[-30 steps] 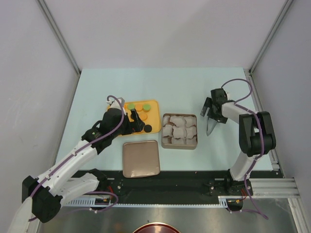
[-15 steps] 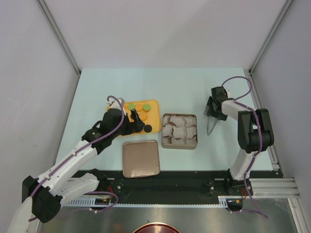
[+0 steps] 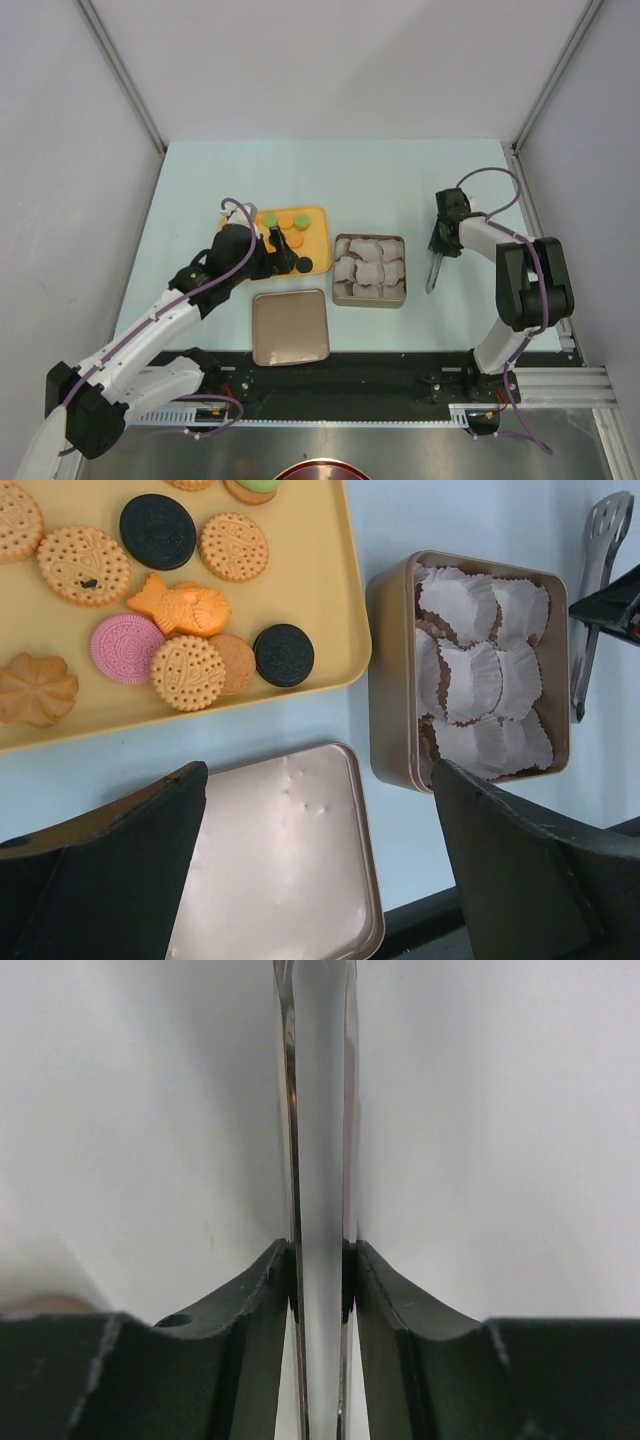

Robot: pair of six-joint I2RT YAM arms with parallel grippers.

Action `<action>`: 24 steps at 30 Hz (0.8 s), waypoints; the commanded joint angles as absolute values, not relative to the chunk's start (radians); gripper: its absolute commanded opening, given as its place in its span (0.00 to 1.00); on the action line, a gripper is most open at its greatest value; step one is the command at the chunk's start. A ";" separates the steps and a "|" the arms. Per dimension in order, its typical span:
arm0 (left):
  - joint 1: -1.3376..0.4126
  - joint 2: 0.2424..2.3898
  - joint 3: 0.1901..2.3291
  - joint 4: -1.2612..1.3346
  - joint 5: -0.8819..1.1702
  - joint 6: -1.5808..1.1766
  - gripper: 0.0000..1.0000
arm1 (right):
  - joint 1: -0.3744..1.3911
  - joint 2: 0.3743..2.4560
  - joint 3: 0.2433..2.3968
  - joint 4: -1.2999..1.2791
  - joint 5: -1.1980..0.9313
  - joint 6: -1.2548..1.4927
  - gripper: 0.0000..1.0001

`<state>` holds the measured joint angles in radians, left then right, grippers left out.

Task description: Pack the cookies

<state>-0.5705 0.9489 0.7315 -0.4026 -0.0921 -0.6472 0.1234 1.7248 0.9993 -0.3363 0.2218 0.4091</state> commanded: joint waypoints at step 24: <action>-0.578 1.032 0.798 -0.393 -0.110 -0.678 0.95 | 0.362 1.147 1.052 -0.449 -0.260 0.427 0.00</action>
